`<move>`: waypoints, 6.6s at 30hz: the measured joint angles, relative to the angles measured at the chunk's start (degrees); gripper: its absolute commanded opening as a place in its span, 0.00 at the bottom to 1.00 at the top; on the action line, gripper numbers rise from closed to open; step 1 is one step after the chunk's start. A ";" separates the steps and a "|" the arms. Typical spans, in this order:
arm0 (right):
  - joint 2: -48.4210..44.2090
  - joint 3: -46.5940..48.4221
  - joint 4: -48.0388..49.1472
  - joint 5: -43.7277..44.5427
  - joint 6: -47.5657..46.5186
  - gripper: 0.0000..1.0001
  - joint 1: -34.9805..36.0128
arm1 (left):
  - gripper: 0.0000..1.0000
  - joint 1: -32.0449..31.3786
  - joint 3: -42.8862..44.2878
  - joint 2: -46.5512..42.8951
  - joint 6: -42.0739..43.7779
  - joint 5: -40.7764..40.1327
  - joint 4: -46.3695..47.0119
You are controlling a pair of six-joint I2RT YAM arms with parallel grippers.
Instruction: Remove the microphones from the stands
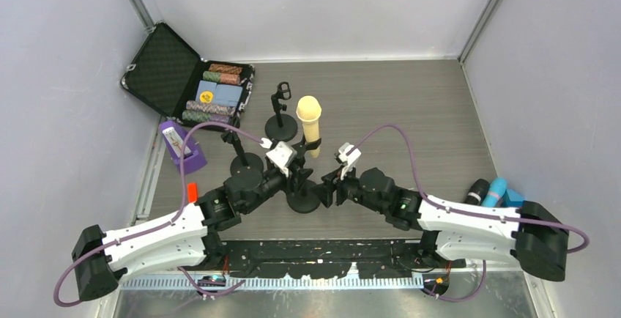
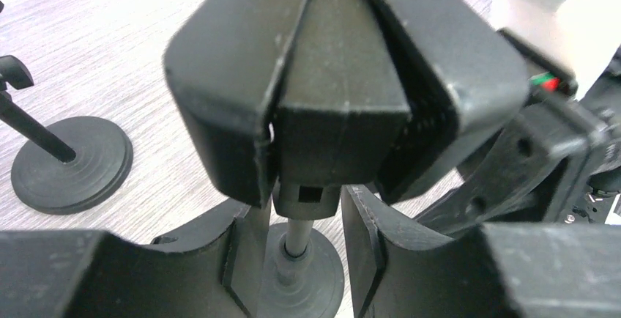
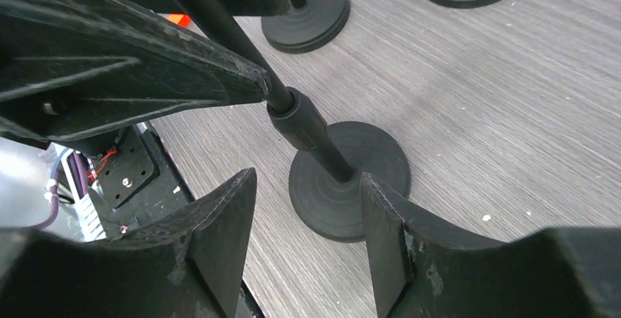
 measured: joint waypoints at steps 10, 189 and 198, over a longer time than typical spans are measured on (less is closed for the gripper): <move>15.34 -0.31 14.45 -2.08 -3.28 0.53 0.00 | 0.21 0.00 -0.20 3.21 -0.31 -0.15 3.85; 8.55 39.60 -26.97 30.51 -6.23 0.78 10.54 | 0.49 4.35 6.08 -6.95 -0.85 7.45 -10.82; 10.29 39.91 -27.43 29.62 -6.16 0.78 10.51 | 0.33 4.57 5.51 -6.93 -0.90 7.37 -7.78</move>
